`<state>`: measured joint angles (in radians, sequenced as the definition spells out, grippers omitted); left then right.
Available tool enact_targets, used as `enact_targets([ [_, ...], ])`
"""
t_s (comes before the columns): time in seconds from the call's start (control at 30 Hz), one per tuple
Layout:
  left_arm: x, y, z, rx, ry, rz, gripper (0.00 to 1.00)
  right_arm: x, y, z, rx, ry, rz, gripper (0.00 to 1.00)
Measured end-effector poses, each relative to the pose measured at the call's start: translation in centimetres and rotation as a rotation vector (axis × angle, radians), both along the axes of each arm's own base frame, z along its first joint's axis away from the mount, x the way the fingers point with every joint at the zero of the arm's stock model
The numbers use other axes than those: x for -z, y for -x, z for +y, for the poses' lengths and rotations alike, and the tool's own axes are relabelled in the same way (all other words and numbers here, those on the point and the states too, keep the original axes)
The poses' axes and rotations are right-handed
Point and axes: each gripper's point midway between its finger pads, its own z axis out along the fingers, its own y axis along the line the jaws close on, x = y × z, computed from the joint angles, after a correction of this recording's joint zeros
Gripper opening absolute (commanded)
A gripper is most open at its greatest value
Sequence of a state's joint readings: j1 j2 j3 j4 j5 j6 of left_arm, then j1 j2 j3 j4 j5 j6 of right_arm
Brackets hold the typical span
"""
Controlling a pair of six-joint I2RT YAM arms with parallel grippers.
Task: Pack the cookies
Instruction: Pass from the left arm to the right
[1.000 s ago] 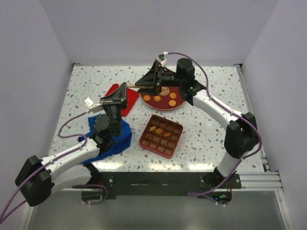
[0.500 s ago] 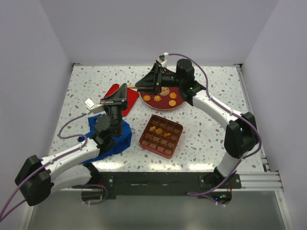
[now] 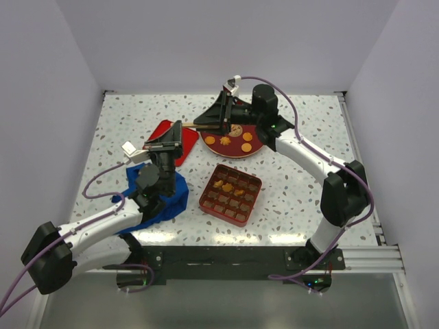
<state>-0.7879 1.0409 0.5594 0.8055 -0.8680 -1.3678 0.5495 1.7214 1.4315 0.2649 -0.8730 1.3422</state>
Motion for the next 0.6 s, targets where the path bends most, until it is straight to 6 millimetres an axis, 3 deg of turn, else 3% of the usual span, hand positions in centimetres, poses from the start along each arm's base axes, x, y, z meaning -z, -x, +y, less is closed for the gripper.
enact_targets([
  [0.37, 0.16, -0.03, -0.12, 0.006, 0.004, 0.005, 0.00, -0.04, -0.07, -0.24, -0.004, -0.002, 0.000, 0.49],
  [0.6, 0.08, -0.03, -0.18, 0.012, 0.020, 0.002, 0.00, -0.05, -0.13, -0.36, -0.005, -0.002, 0.000, 0.35],
])
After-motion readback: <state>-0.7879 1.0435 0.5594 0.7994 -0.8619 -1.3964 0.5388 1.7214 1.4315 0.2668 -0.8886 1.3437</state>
